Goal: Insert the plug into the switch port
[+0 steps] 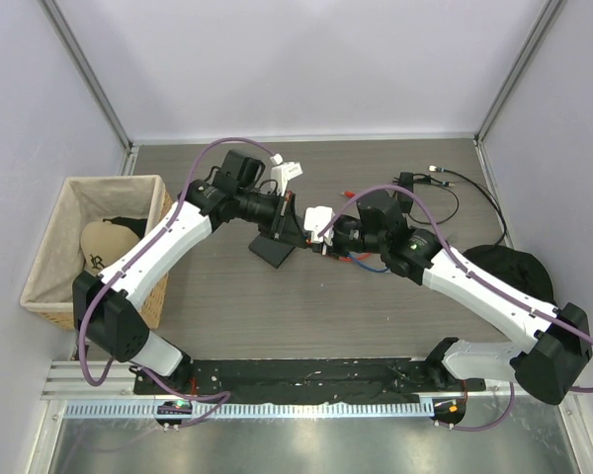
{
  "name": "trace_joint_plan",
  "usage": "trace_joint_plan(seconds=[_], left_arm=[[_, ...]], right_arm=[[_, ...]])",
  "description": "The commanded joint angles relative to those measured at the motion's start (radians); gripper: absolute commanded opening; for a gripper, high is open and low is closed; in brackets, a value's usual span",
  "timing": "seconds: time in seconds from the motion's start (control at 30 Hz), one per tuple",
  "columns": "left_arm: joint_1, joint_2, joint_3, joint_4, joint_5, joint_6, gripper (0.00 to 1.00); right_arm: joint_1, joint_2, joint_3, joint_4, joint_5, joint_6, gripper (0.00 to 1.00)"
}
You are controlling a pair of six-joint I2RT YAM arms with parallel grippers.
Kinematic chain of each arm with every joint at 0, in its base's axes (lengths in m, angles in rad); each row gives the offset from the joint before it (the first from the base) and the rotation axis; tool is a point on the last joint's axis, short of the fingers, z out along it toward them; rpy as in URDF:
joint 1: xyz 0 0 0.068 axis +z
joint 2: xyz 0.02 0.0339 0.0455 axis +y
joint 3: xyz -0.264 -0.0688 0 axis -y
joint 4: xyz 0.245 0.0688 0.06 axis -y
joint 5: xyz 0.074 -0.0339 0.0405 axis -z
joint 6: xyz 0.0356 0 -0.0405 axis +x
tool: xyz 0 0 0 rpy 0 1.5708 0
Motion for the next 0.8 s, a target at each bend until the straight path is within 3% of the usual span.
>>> trace_joint_plan(seconds=[0.0, 0.07, 0.1, 0.17, 0.4, 0.57, 0.6, 0.77], left_arm=[[0.008, -0.003, 0.041, 0.004, 0.049, -0.008, 0.0], [0.011, -0.001, 0.041, 0.0, 0.042, -0.01, 0.0], [0.014, 0.002, 0.041, -0.009, 0.037, -0.01, 0.01], [0.022, 0.001, 0.045, -0.019, 0.017, -0.008, 0.06], [0.1, -0.12, 0.084, -0.01, -0.261, -0.009, 0.57], [0.136, -0.292, 0.064, 0.075, -0.545, -0.019, 0.87], [0.136, -0.315, 0.055, 0.093, -0.642, -0.028, 0.9], [0.139, -0.469, -0.042, 0.21, -0.853, -0.048, 0.97]], right_arm=[[0.008, -0.014, 0.026, 0.043, 0.004, -0.001, 0.35], [0.008, -0.012, 0.033, 0.039, 0.004, -0.001, 0.26], [0.008, -0.012, 0.034, 0.037, 0.005, 0.0, 0.14], [0.008, -0.014, 0.043, 0.033, 0.008, 0.005, 0.02], [0.009, -0.011, 0.19, -0.05, -0.039, 0.135, 0.01], [0.02, 0.002, 0.261, 0.023, -0.11, 0.383, 0.01], [0.025, 0.006, 0.267, 0.068, -0.119, 0.423, 0.01], [0.037, 0.028, 0.222, 0.276, -0.171, 0.676, 0.01]])
